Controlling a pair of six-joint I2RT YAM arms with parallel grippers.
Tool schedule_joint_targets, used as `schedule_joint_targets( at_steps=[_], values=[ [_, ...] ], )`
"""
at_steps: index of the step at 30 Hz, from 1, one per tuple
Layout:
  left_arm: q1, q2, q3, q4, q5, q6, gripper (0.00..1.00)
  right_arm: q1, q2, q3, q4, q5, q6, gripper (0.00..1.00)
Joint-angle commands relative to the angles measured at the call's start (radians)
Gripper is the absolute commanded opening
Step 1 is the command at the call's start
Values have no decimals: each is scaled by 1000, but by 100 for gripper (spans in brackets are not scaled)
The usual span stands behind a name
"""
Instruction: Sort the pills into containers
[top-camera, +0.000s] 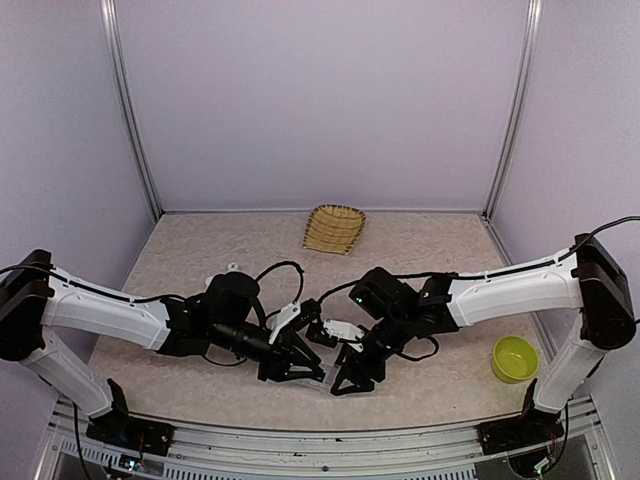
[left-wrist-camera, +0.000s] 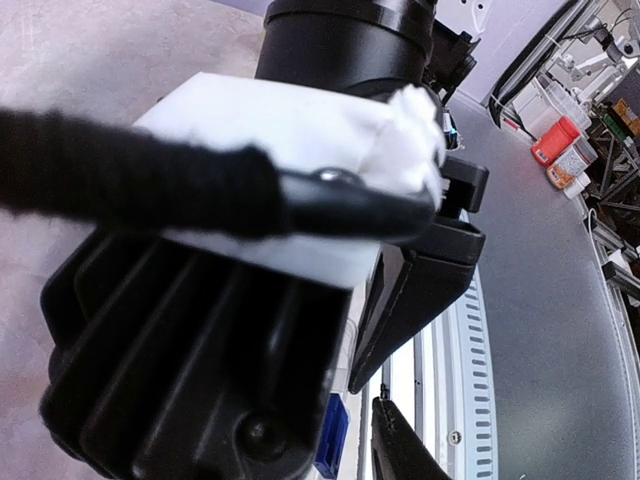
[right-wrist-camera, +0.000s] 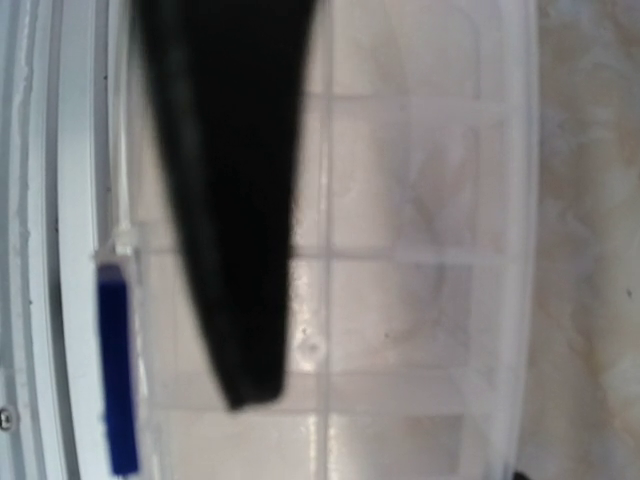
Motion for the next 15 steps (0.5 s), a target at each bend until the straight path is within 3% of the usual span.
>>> schedule_joint_targets(
  at_steps=[1, 15],
  values=[
    [-6, 7, 28, -6, 26, 17, 31, 9, 6, 37, -3, -15, -11, 64],
    [-6, -8, 32, -55, 50, 57, 29, 9, -3, 47, -19, -67, -23, 64]
  ],
)
